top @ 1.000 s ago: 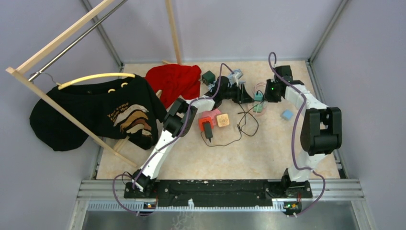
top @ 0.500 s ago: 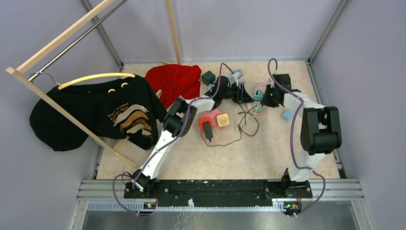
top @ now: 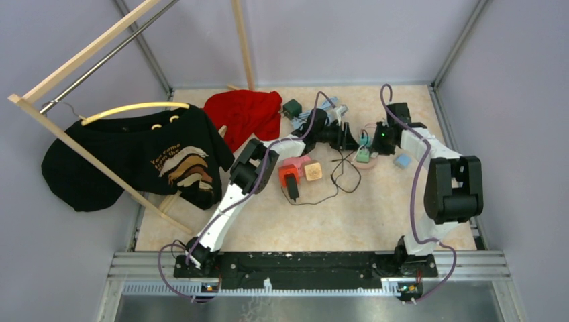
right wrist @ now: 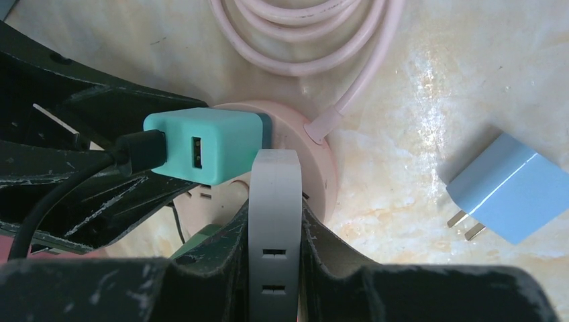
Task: Insert the plug
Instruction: Pick up the socket from the center of the board.
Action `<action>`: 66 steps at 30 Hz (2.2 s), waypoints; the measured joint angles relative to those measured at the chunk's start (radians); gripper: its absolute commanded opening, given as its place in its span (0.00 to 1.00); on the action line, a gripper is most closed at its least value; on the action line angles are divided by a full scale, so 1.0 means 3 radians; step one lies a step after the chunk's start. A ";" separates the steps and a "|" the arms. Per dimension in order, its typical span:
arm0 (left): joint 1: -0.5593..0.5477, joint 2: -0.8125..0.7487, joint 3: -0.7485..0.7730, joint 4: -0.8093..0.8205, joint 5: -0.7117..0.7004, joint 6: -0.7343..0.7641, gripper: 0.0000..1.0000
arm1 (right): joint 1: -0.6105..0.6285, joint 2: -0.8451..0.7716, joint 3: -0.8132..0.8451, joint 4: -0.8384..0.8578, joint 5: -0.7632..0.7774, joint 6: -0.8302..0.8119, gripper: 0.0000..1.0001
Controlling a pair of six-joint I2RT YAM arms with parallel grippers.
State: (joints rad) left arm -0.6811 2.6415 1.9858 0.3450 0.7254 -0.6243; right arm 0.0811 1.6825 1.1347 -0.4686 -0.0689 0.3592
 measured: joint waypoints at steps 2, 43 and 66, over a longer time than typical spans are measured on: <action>-0.0001 -0.0006 0.0000 -0.0029 0.0000 0.0011 0.53 | 0.0000 -0.0010 -0.0009 0.0000 -0.0001 0.0004 0.25; 0.0264 -0.1963 -0.0882 -0.1853 -0.0856 0.1043 0.85 | 0.0004 -0.2173 -0.0423 -0.1022 0.0125 0.0135 0.00; 0.0496 -0.2205 -0.0941 -0.3124 -0.1106 0.2818 0.94 | 0.0317 -0.2926 -0.0423 -0.0994 -0.0500 0.0148 0.00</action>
State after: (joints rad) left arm -0.5323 1.9800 1.7035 -0.5922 0.3935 0.2211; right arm 0.1761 0.8047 1.0077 -0.7670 -0.2188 0.4034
